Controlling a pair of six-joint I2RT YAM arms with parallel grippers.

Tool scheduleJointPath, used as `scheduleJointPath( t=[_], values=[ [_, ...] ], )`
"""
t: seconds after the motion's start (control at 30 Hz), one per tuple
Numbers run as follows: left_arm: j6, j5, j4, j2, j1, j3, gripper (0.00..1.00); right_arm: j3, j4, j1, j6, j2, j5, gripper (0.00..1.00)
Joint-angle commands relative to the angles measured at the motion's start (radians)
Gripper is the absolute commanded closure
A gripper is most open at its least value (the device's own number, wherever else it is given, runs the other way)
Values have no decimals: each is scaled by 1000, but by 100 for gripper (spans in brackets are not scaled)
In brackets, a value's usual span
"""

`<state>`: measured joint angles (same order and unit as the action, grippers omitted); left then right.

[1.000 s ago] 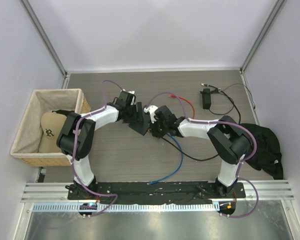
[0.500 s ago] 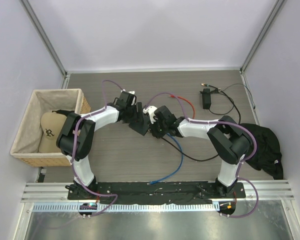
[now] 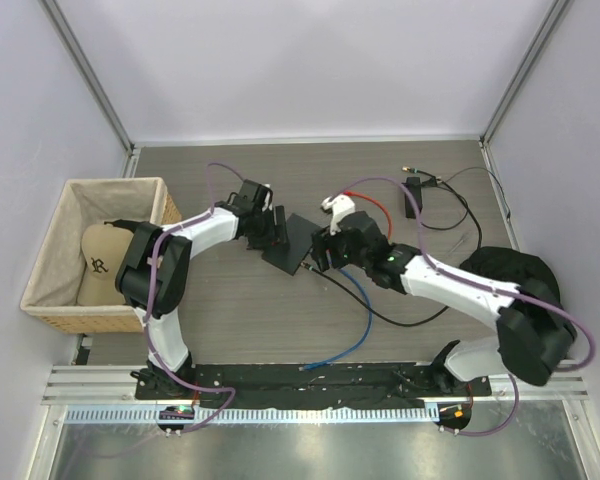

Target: Insert the plug into the switch port

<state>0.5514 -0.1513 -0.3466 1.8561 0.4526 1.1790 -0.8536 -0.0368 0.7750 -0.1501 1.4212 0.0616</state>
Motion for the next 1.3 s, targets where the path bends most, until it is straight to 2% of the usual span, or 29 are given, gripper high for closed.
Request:
scheduleJointPath(
  t=[0.0,0.13,0.23,0.3,0.5,0.77,0.87,1.03,1.13,1.2,1.27],
  values=[
    [13,-10,-160,37,-14,-16,32,65,-130,-71,-175,-128,225,28],
    [13,-8,-170,19,-19,-21,32,148,-181,-210,-322,-221,238,25],
    [19,-10,-167,-1,-19,-38,32,191,-184,-276,-367,-240,190,24],
    [24,-11,-160,-11,-20,-59,32,200,-180,-307,-401,-222,178,21],
    [70,-86,-101,-18,-58,-131,32,183,-42,-319,-420,-78,113,21],
    [93,-117,-71,-46,-71,-173,32,28,95,-319,-424,195,-86,21],
    [107,-129,-55,-70,-86,-200,32,-80,129,-318,-382,320,-185,21],
    [143,-204,-14,-112,-83,-248,32,-370,129,-303,-280,552,-295,21],
    [168,-235,26,-144,-59,-286,32,-539,69,-301,-208,619,-333,21],
    [176,-243,31,-155,-31,-289,32,-619,-47,-302,-158,608,-301,21],
    [189,-246,37,-170,18,-289,32,-628,-130,-318,-86,541,-264,21]
  ],
)
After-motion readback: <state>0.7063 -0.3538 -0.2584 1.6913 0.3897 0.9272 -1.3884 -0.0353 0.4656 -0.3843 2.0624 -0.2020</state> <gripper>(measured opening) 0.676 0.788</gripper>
